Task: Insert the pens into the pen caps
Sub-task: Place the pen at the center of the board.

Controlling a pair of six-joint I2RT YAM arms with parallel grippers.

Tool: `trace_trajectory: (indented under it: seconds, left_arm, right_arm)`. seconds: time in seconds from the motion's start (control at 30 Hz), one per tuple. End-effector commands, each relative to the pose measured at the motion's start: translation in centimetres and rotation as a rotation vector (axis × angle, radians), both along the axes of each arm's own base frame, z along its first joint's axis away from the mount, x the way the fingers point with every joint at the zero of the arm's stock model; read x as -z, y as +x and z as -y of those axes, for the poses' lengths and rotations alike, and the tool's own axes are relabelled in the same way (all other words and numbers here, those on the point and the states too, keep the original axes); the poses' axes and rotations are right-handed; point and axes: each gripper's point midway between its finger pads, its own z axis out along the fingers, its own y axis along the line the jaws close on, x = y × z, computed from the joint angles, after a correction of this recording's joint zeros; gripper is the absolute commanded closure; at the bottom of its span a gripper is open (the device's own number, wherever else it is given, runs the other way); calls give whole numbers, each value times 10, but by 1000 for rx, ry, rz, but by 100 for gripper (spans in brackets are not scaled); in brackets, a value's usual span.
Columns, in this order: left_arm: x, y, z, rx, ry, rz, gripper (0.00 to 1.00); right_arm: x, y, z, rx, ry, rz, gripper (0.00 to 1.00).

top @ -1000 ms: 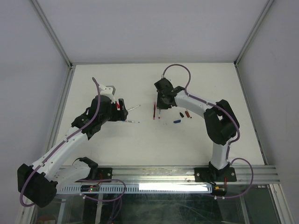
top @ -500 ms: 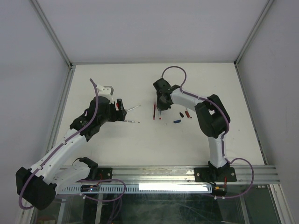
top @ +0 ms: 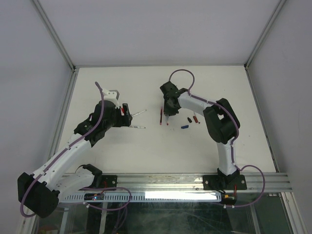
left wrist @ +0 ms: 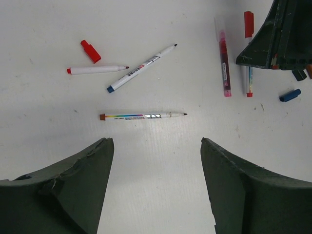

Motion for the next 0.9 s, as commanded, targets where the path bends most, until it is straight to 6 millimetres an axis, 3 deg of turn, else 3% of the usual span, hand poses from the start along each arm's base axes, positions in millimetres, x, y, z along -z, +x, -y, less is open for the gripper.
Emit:
trace_trajectory:
  seconds: [0.0, 0.1, 0.4, 0.67, 0.87]
  left_arm:
    - [-13, 10, -2, -26, -12, 51, 27]
    - [-13, 10, -2, -29, -10, 51, 27]
    - [-12, 11, -2, -31, -8, 51, 27]
    - [-12, 13, -1, -32, -14, 50, 26]
    - [-14, 14, -2, -47, -23, 56, 26]
  right_arm:
    - [-4, 4, -3, 5, 17, -1, 78]
    - [-4, 3, -4, 6, 21, -5, 72]
    - [-21, 6, -5, 4, 38, 26, 71]
    - [-78, 13, -6, -57, 89, 172, 70]
    - [-122, 5, -39, -275, 288, 379, 63]
